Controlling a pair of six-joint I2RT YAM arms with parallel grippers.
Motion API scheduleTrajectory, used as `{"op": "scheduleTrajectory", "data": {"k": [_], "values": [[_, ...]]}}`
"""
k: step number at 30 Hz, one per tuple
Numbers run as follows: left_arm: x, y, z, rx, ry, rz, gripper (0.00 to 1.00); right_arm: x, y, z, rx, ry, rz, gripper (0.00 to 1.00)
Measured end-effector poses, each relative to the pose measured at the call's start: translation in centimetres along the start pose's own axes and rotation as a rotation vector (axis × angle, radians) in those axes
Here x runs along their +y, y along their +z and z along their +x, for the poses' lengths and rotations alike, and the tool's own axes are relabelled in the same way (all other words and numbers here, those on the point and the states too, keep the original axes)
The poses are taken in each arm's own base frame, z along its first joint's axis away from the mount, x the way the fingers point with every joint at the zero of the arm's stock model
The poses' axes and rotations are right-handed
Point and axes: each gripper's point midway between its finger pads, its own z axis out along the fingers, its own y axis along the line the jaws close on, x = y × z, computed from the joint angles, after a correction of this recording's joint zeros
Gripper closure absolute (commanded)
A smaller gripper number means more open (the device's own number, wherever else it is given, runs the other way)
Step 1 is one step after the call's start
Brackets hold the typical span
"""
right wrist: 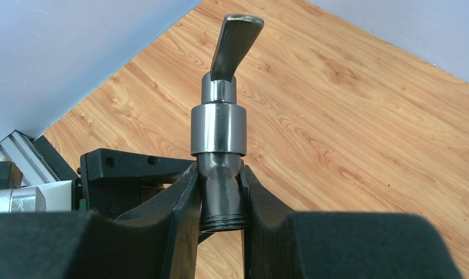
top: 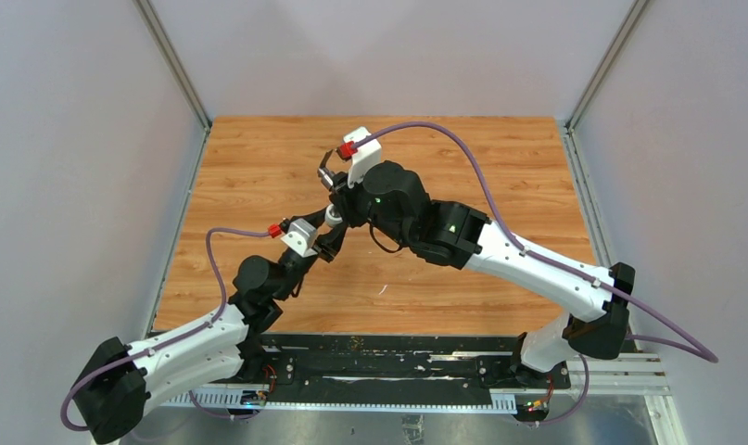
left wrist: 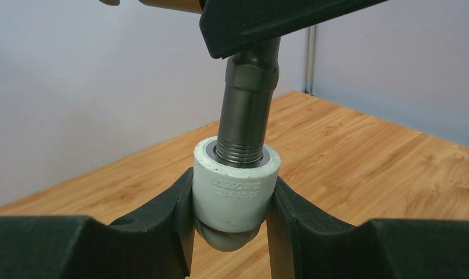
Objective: Install the water faucets
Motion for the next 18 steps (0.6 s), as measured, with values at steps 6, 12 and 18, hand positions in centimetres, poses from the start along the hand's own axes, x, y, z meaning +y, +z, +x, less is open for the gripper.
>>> {"op": "scheduleTrajectory", "data": {"k": [6,12,18], "values": [[-0.2,-0.3,-0.6,-0.011,-0.039,0.006,1.00,0.1,-0.4,-0.2,-0.001,-0.010,-0.017,0.49],[0.2,-0.3,-1.0,-0.024,-0.095,-0.026,1.00,0.7,-1.3,-0.5,-0.001,-0.046,-0.082,0.30],[0.1,-0.6,-1.6,-0.082,-0.144,-0.023,1.00,2.0,-2.2,-1.0,-0.010,-0.083,-0.178,0.12]]}}
